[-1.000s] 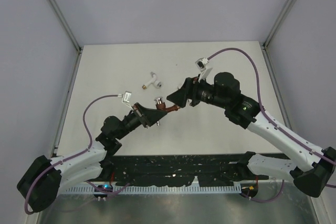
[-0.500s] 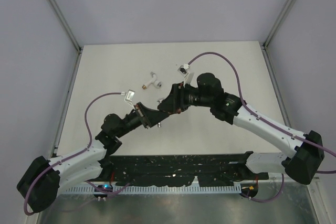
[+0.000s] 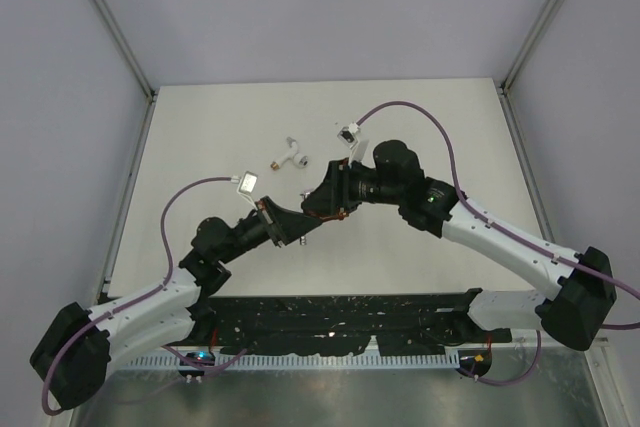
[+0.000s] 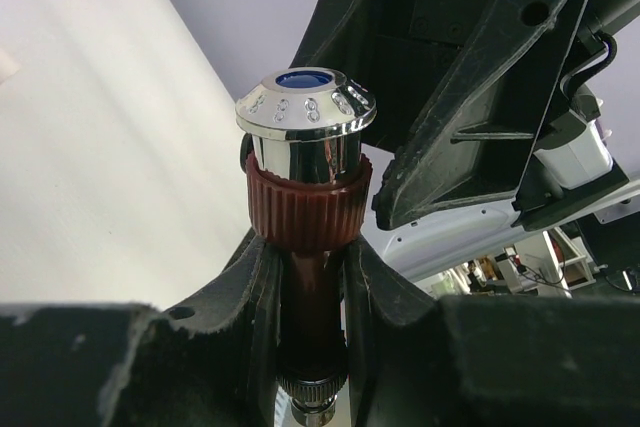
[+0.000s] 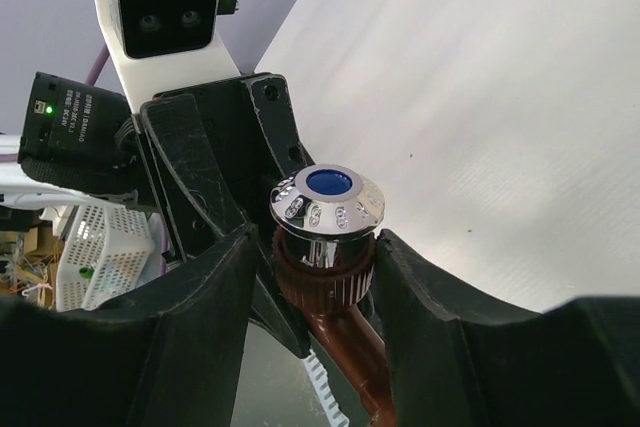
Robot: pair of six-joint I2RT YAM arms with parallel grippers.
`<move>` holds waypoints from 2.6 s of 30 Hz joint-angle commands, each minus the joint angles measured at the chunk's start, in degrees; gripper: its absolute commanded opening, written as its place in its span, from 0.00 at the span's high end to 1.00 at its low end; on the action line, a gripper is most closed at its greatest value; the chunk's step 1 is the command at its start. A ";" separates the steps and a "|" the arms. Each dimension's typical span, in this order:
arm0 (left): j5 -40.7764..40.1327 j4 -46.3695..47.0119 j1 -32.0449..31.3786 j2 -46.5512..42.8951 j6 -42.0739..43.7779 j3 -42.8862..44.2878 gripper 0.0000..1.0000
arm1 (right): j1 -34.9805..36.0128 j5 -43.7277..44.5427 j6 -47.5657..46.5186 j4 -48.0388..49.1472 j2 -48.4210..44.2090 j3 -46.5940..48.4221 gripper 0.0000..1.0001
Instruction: Install the water faucets
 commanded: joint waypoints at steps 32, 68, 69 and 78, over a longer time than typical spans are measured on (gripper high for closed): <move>0.76 -6.17 0.37 -1.42 -8.85 3.32 1.00 | -7.76 -1.63 4.93 10.75 -2.12 -5.50 0.33; 1.81 -4.32 0.37 2.36 -9.03 6.66 0.48 | -0.38 1.70 5.28 15.14 -1.42 -7.35 0.95; 1.46 -4.23 0.37 2.36 -9.20 6.57 0.48 | 0.32 3.01 4.93 14.44 -1.68 -7.17 0.95; -1.70 -4.41 -0.33 1.92 -10.09 5.43 0.55 | 3.05 9.61 6.07 13.20 -2.56 -6.47 0.95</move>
